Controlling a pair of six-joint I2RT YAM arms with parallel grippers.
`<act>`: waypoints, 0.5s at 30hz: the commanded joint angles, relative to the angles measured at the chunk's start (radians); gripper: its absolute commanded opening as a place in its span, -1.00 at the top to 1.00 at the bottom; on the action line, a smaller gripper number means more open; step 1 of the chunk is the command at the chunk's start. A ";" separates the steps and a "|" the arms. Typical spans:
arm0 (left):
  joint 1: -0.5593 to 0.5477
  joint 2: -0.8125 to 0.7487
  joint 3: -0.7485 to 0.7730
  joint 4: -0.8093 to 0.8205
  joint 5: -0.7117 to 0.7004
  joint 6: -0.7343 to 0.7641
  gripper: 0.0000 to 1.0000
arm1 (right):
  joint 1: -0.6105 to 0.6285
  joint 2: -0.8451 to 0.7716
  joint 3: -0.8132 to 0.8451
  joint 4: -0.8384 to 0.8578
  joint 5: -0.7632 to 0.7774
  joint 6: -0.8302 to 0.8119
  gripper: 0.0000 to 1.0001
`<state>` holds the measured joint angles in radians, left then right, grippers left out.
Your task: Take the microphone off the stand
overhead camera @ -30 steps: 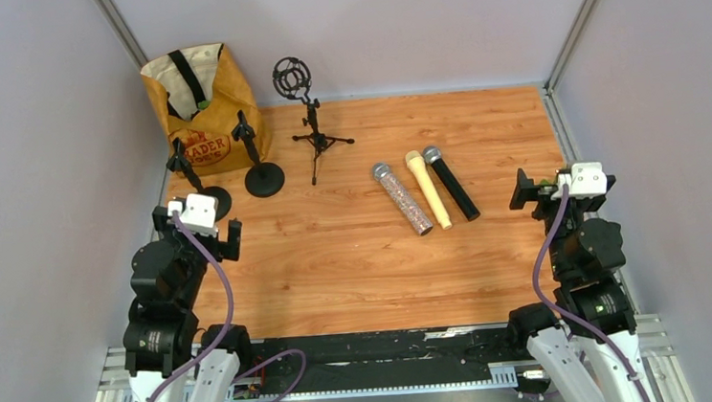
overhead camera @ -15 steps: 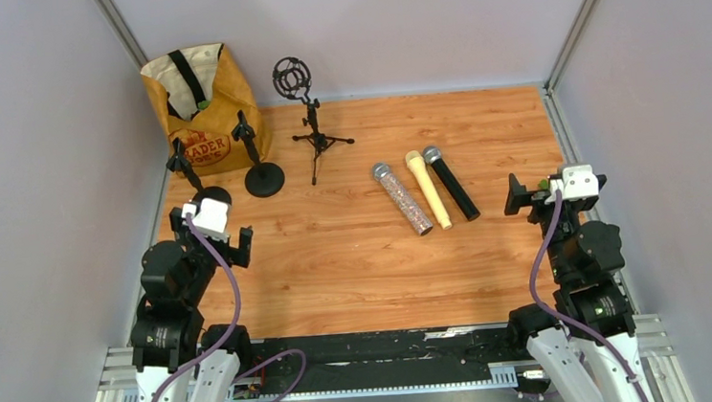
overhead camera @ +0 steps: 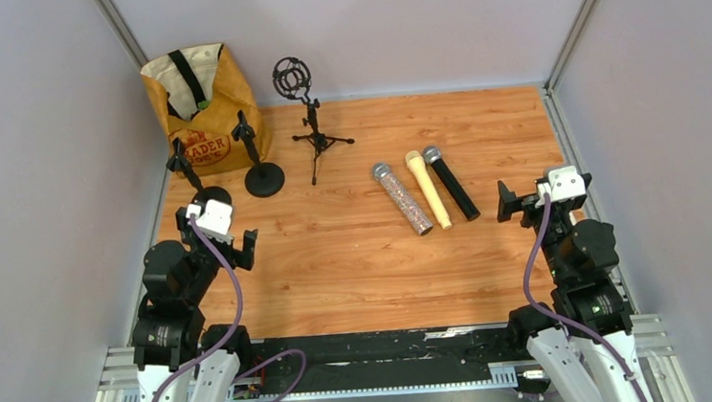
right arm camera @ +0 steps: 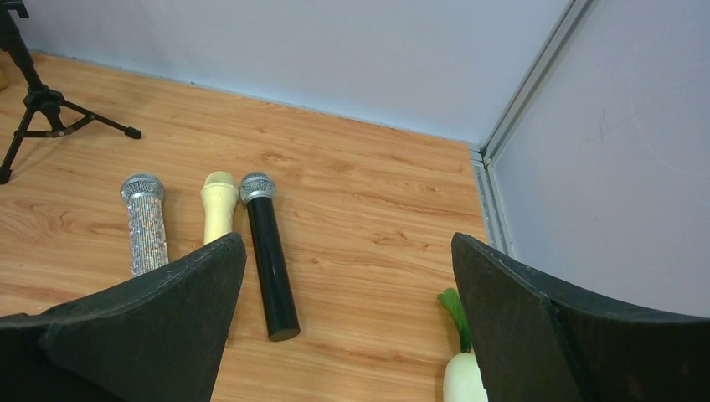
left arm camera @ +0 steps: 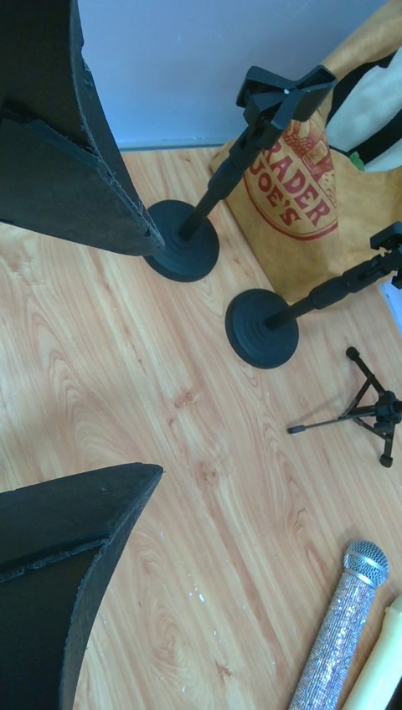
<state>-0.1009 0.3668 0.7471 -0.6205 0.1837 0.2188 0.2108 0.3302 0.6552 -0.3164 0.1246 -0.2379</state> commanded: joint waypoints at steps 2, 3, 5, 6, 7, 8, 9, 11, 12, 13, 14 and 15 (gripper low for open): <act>0.007 -0.005 -0.003 0.005 0.034 0.014 -1.00 | 0.004 -0.006 -0.003 0.000 -0.020 -0.014 -1.00; 0.007 -0.003 -0.003 0.004 0.036 0.016 -1.00 | 0.002 -0.008 -0.003 0.002 -0.023 -0.014 -1.00; 0.007 -0.002 -0.003 0.004 0.042 0.016 -1.00 | 0.004 -0.011 -0.005 0.000 -0.025 -0.015 -1.00; 0.006 0.000 -0.003 0.001 0.043 0.017 -1.00 | 0.004 -0.011 -0.003 0.000 -0.023 -0.015 -1.00; 0.007 -0.002 -0.003 0.001 0.046 0.017 -1.00 | 0.004 -0.010 -0.002 0.000 -0.022 -0.015 -1.00; 0.007 -0.002 -0.003 0.001 0.049 0.017 -1.00 | 0.004 -0.010 -0.003 0.000 -0.022 -0.015 -1.00; 0.007 0.001 -0.005 0.001 0.048 0.016 -1.00 | 0.004 -0.010 -0.003 0.000 -0.023 -0.015 -1.00; 0.007 0.003 -0.005 -0.001 0.049 0.019 -1.00 | 0.004 -0.010 -0.003 0.000 -0.023 -0.017 -1.00; 0.007 0.001 -0.005 -0.002 0.051 0.019 -1.00 | 0.004 -0.010 -0.003 0.000 -0.023 -0.017 -1.00; 0.007 0.003 -0.005 -0.002 0.056 0.019 -1.00 | 0.004 -0.010 -0.003 0.000 -0.023 -0.017 -1.00; 0.007 0.004 -0.005 -0.002 0.054 0.019 -1.00 | 0.004 -0.010 -0.002 -0.001 -0.023 -0.018 -1.00; 0.006 0.007 -0.005 -0.002 0.059 0.021 -1.00 | 0.004 -0.010 -0.003 0.000 -0.022 -0.018 -1.00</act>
<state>-0.1001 0.3672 0.7467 -0.6209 0.2169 0.2234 0.2108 0.3302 0.6537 -0.3176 0.1104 -0.2420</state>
